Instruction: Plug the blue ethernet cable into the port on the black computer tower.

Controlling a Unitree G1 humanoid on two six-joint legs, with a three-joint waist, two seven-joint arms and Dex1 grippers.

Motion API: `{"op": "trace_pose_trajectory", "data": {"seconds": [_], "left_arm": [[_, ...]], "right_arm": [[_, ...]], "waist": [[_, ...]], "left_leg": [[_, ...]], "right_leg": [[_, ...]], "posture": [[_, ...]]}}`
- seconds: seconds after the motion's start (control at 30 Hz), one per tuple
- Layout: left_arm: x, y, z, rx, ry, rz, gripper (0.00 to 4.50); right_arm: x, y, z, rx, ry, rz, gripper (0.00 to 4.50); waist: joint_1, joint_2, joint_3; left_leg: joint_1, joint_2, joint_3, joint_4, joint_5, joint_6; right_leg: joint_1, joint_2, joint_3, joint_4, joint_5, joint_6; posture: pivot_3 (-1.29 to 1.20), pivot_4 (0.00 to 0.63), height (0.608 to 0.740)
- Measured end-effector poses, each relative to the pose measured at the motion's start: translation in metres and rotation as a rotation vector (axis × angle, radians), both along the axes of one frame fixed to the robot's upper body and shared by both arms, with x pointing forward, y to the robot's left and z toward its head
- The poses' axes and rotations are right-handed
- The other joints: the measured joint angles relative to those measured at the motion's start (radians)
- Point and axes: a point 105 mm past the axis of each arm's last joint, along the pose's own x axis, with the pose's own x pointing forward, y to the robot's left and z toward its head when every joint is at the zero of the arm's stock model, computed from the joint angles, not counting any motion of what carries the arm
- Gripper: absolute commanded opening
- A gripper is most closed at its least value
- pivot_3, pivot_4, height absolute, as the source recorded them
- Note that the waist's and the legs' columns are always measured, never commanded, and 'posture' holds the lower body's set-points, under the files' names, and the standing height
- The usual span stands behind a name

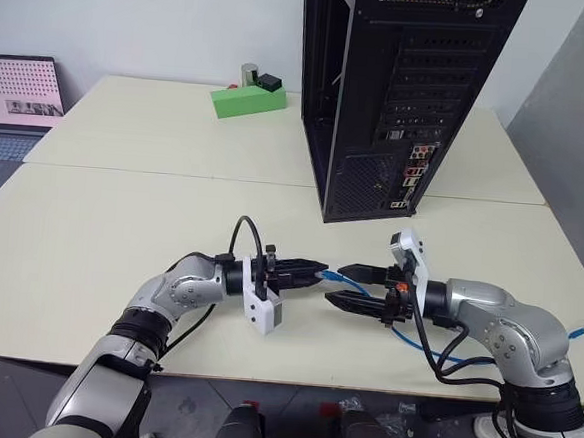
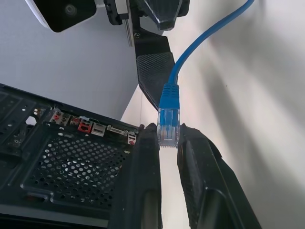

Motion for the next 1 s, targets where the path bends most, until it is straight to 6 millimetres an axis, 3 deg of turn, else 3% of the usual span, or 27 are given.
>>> {"op": "trace_pose_trajectory", "data": {"seconds": [0.1,0.53,0.87,0.93,1.0], "left_arm": [[0.000,-0.001,0.000,-0.007,-0.009,0.002,0.27],[-0.001,-0.004,-0.001,-0.027,-0.022,-0.004,0.27],[-0.001,-0.006,-0.001,-0.040,-0.032,0.002,0.27],[0.000,-0.006,-0.001,-0.042,-0.033,0.003,0.27],[-0.001,-0.006,-0.001,-0.041,-0.033,0.000,0.27]], "right_arm": [[0.001,0.002,0.002,0.015,0.002,0.000,3.29],[0.010,-0.003,0.000,0.007,0.017,-0.044,0.07],[0.011,-0.004,0.003,0.000,0.009,-0.042,0.00],[0.012,-0.004,0.003,0.000,0.009,-0.042,0.66],[0.012,-0.004,0.003,0.001,0.010,-0.042,1.02]], "waist": [[0.000,0.000,0.000],[0.000,0.000,0.000],[0.000,0.000,0.000],[0.000,0.000,0.000],[0.000,0.000,0.000]], "left_leg": [[0.000,0.000,0.000,0.000,0.000,0.000],[0.000,0.000,0.000,0.000,0.000,0.000],[0.000,0.000,0.000,0.000,0.000,0.000],[0.000,0.000,0.000,0.000,0.000,0.000],[0.000,0.000,0.000,0.000,0.000,0.000]], "right_leg": [[0.000,0.000,0.000,0.000,0.000,0.000],[0.000,0.000,0.000,0.000,0.000,0.000],[0.000,0.000,0.000,0.000,0.000,0.000],[0.000,0.000,0.000,0.000,0.000,0.000],[0.000,0.000,0.000,0.000,0.000,0.000]], "posture": [[0.00,0.150,0.740],[0.00,0.150,0.740],[0.00,0.150,0.740],[0.00,0.150,0.740],[0.00,0.150,0.740]]}}
